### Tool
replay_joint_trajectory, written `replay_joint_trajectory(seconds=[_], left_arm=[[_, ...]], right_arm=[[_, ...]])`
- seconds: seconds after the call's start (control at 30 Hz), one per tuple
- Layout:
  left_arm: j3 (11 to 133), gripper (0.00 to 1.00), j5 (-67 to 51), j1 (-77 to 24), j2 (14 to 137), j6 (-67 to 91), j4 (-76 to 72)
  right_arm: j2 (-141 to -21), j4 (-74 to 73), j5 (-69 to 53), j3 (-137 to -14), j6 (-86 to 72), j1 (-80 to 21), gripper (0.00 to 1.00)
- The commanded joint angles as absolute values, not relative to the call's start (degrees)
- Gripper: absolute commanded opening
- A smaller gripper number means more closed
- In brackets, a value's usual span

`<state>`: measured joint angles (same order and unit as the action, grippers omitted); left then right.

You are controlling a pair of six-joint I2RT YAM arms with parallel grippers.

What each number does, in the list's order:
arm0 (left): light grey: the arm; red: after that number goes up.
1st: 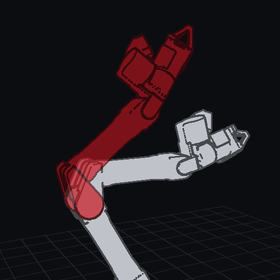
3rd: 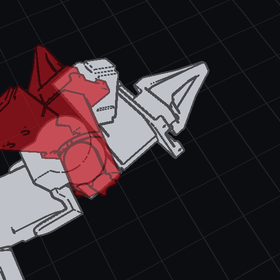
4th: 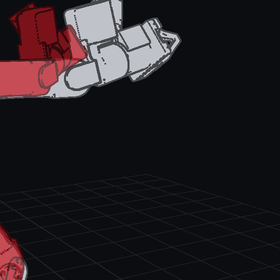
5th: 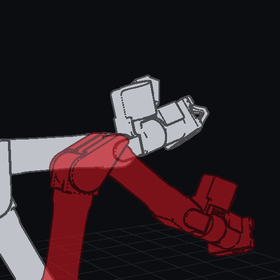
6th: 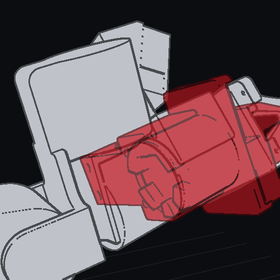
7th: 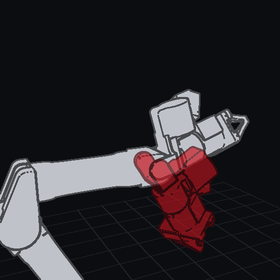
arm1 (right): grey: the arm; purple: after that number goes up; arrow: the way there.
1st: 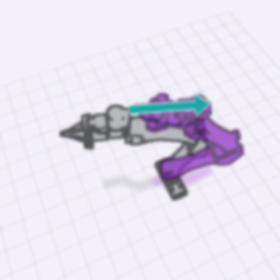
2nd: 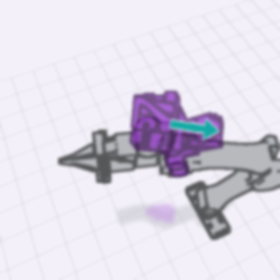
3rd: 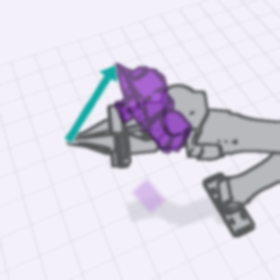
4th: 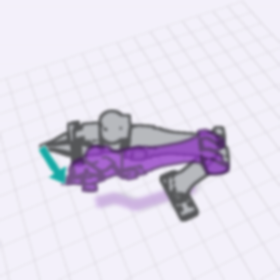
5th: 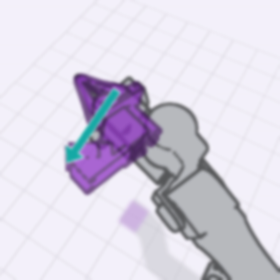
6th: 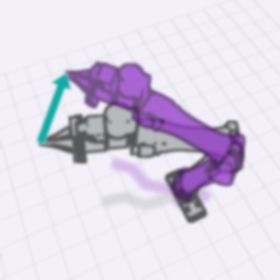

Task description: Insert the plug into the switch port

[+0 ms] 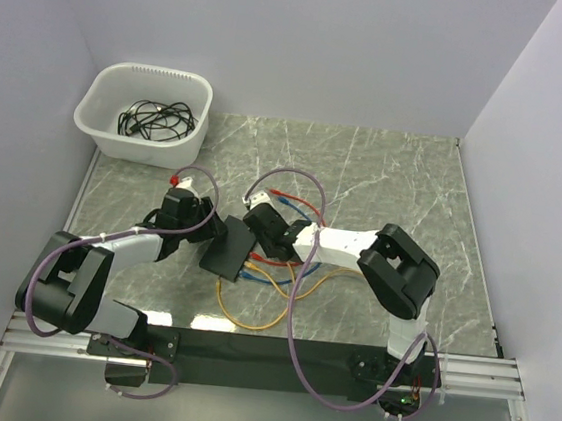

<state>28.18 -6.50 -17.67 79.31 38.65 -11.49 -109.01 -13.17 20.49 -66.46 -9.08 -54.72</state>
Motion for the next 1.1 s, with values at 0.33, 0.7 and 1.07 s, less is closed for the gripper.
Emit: replay_joint_trajectory(seconds=[0.33,0.7,1.07], left_arm=[[28.1,0.56,-8.9,-16.7,78.1,38.7,-14.0],[30.0,0.56,-13.6,-16.4,84.6,38.8,-18.5],[34.6,0.55,-18.6,-18.6,96.1,39.8,-23.6]], right_arm=[[-100.9,-5.3,15.4,-58.5,-9.8,-53.7,0.00],[-96.4,1.3,4.8,-54.4,-12.7,-51.6,0.00],[-100.4,3.7,3.7,-55.9,-14.2,-51.6,0.00]])
